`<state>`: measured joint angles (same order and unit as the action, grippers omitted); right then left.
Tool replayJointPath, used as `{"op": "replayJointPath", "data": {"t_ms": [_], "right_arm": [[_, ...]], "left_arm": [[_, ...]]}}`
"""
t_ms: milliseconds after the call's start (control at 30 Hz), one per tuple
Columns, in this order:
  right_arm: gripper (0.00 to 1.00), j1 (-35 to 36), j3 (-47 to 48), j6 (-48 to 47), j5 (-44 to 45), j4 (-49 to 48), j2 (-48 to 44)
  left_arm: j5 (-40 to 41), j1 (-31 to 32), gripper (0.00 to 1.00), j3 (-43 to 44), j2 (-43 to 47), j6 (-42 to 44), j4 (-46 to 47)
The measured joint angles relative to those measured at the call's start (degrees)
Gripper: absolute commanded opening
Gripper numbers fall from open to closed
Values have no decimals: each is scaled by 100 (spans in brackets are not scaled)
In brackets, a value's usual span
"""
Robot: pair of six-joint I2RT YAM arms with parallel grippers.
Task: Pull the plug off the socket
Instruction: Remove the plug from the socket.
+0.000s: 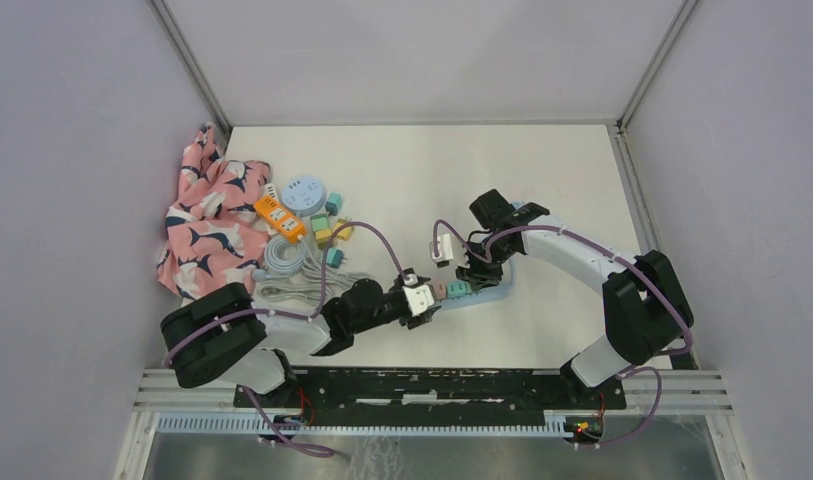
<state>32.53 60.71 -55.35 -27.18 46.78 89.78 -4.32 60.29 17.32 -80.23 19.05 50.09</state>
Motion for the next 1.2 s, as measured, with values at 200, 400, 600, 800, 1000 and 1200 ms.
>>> {"op": "replayJointPath", "data": {"t_ms": [200,400,600,800,1000,1200], "right_arm": [[5,0,-13,-33,-7,-4,-9],[5,0,-17,-70,-11,-4,-9],[4,0,-142,-203,-13,-87,-118],[3,-4,-234,-289,-4,-170,-188],[2,-227,-236,-267,-229,-168,-164],[2,-693,-247,-566,-835,-61,-76]], "left_arm": [[-507,-448,68,133,-446,37,247],[-1464,-942,63,317,-1036,2,472],[-2332,-1202,10,695,-1681,-280,625],[-2612,-1300,3,732,-1818,-525,778],[-2647,-1318,3,723,-1934,-577,994],[-2634,-1290,3,741,-2092,-601,1250]]}}
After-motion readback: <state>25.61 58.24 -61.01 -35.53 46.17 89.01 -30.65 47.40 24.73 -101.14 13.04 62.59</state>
